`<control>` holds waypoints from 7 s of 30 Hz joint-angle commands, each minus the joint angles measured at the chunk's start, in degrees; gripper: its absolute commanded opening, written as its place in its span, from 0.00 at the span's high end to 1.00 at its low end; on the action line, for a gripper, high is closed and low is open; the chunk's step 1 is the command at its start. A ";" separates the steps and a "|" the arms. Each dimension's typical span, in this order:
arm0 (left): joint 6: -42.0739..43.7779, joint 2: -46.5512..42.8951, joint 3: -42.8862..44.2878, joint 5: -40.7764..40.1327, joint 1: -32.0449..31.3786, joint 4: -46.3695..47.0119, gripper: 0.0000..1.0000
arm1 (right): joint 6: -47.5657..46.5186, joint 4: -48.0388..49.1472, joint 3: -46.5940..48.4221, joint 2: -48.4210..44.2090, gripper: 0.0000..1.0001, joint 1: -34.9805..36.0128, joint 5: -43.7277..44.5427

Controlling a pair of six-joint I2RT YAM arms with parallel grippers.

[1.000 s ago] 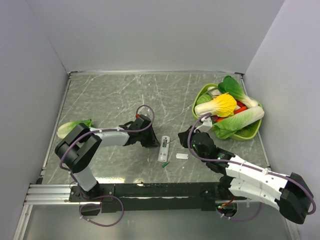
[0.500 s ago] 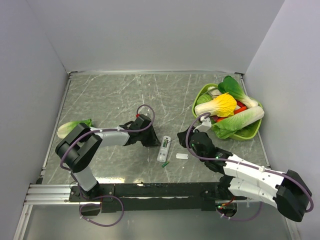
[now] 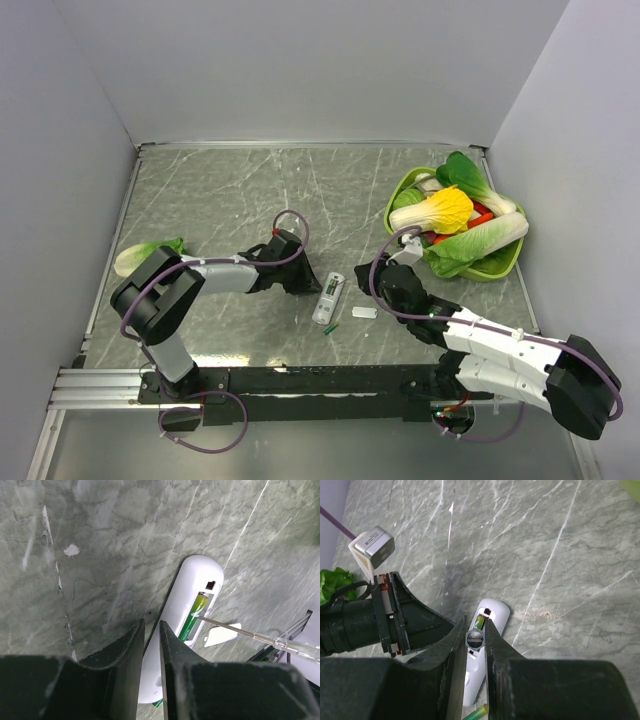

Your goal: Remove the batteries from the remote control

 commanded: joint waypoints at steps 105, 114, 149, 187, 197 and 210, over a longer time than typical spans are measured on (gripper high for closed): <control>4.85 -34.45 -0.44 -26.66 6.56 -25.10 0.67 | -24.36 -12.11 26.71 12.38 1.00 -2.46 -22.38; 10.20 -58.81 -8.78 -23.43 6.56 -23.80 0.39 | -8.88 0.28 28.21 25.47 0.95 -2.37 -33.99; 2.93 -63.05 -11.27 -32.09 6.47 -31.42 0.03 | -4.65 -18.34 55.11 58.36 0.59 -3.07 -35.67; -1.42 -54.32 -12.40 -28.62 7.52 -23.21 0.03 | -22.05 -23.85 24.79 -4.28 0.00 -2.63 -31.36; 12.67 -62.68 -13.45 -3.74 7.44 -10.80 0.03 | -16.25 -36.17 20.65 -18.55 0.00 -2.63 -12.30; 15.83 -67.79 -17.32 -1.01 7.44 -7.01 0.03 | -13.70 -34.85 15.55 -25.67 0.00 -2.63 -9.13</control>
